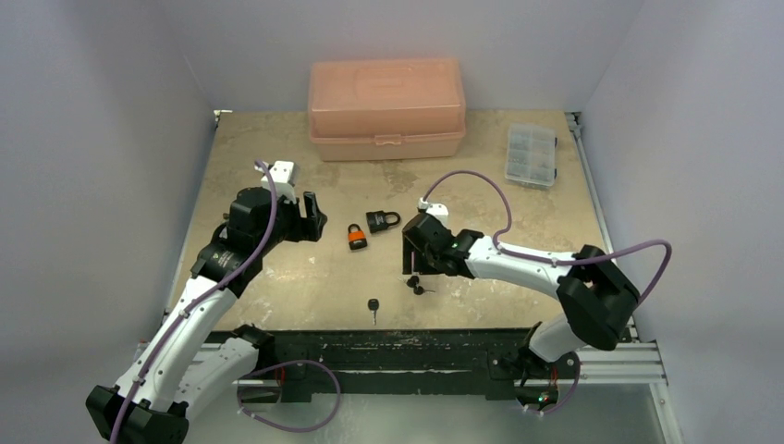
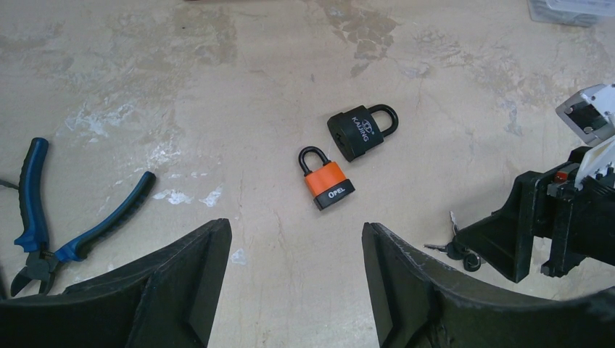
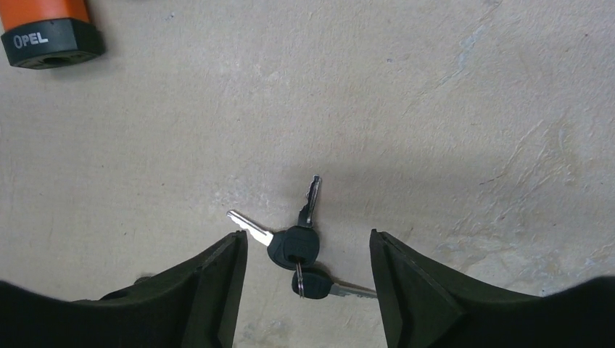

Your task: Unlock with the key

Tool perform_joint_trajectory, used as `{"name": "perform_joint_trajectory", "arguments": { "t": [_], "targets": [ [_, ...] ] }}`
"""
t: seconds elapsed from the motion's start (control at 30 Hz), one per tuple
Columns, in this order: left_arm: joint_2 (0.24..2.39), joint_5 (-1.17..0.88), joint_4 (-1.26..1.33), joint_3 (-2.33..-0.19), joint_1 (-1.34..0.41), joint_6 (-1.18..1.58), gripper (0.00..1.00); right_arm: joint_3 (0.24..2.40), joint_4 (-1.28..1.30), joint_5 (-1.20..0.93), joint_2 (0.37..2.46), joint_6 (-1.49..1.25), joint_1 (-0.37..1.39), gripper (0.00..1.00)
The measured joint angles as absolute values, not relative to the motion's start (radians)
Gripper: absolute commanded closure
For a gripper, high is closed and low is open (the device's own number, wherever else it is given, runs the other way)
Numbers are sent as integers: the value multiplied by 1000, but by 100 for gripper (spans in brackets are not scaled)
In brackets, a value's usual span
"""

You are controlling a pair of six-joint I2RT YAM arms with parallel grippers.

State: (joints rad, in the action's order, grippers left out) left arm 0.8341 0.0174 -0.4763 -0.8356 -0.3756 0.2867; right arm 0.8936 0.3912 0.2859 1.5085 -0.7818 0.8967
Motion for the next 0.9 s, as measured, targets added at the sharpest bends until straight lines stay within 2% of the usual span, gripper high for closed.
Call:
{"name": "perform_joint_trajectory", "arguments": {
  "t": [0.27, 0.73, 0.9],
  "targets": [
    [834, 18, -476, -836, -376, 287, 30, 936, 443, 260, 1533, -790, 905, 33],
    [834, 18, -477, -836, -376, 287, 31, 973, 514, 249, 1659, -828, 947, 45],
    [834, 18, -477, -836, -376, 287, 31, 980, 515, 253, 1675, -834, 947, 46]
  ]
}}
